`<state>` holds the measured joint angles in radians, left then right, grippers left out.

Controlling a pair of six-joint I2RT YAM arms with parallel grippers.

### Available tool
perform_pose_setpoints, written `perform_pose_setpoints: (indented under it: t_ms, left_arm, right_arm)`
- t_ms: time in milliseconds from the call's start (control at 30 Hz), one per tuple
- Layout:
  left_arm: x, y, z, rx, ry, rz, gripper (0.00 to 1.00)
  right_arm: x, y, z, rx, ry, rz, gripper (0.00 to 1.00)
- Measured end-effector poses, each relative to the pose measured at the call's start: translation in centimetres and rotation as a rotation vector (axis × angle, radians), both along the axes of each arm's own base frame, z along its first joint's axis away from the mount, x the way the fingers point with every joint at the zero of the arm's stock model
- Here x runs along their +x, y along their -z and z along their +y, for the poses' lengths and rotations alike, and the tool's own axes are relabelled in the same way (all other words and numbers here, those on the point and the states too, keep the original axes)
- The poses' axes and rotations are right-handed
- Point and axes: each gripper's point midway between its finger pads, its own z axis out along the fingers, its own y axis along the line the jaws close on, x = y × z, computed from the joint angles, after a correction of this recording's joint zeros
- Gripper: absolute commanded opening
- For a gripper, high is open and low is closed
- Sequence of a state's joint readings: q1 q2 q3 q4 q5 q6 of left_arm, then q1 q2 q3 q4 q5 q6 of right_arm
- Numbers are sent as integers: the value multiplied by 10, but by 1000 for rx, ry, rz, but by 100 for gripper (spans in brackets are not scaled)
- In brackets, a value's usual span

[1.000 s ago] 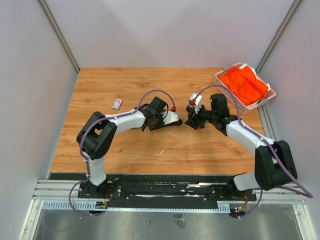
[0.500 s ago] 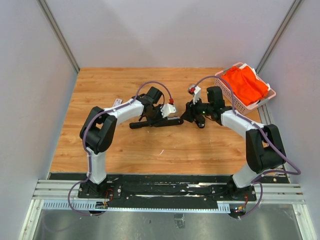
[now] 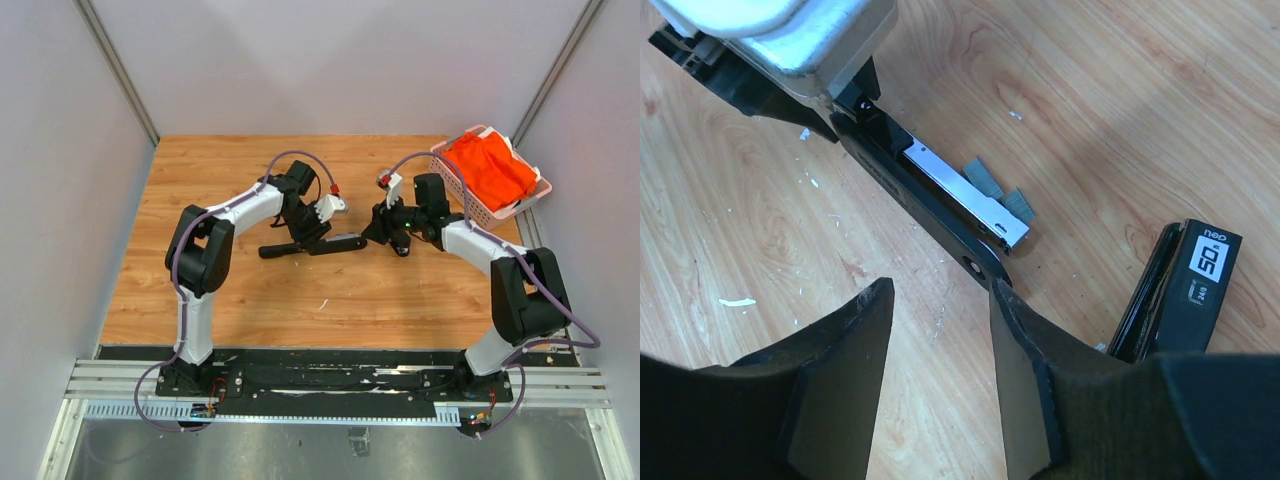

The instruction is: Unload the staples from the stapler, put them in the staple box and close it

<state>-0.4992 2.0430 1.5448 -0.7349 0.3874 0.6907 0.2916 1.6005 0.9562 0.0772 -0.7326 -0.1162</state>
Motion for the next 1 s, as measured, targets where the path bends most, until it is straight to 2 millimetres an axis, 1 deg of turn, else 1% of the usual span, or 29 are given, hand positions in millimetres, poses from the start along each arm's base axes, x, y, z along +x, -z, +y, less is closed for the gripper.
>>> perform_pose_setpoints:
  t_ms: [100, 233, 333, 433, 567, 700, 800, 1000]
  left_arm:
    - [-4, 1, -1, -7, 2, 24, 44]
    - [-8, 4, -1, -18, -4, 61, 43]
    - [-9, 6, 0, -26, -14, 78, 43]
    - [-9, 7, 2, -33, -21, 91, 43]
    - [-11, 7, 2, -40, -21, 105, 43]
    - [-12, 7, 3, -41, -22, 114, 43]
    - [-12, 8, 3, -46, -27, 123, 43]
    - [-12, 8, 3, -60, -37, 138, 43]
  right_arm:
    - [1, 8, 0, -11, -5, 9, 44]
    - [3, 29, 0, -32, -11, 59, 42]
    - [6, 40, 0, -46, -15, 80, 42]
    - [9, 45, 0, -59, -19, 81, 42]
    - [18, 46, 1, -70, -22, 66, 42]
    - [27, 51, 3, -81, -26, 63, 42]
    - [28, 57, 3, -89, -35, 69, 43]
    - [23, 67, 4, -89, -67, 93, 43]
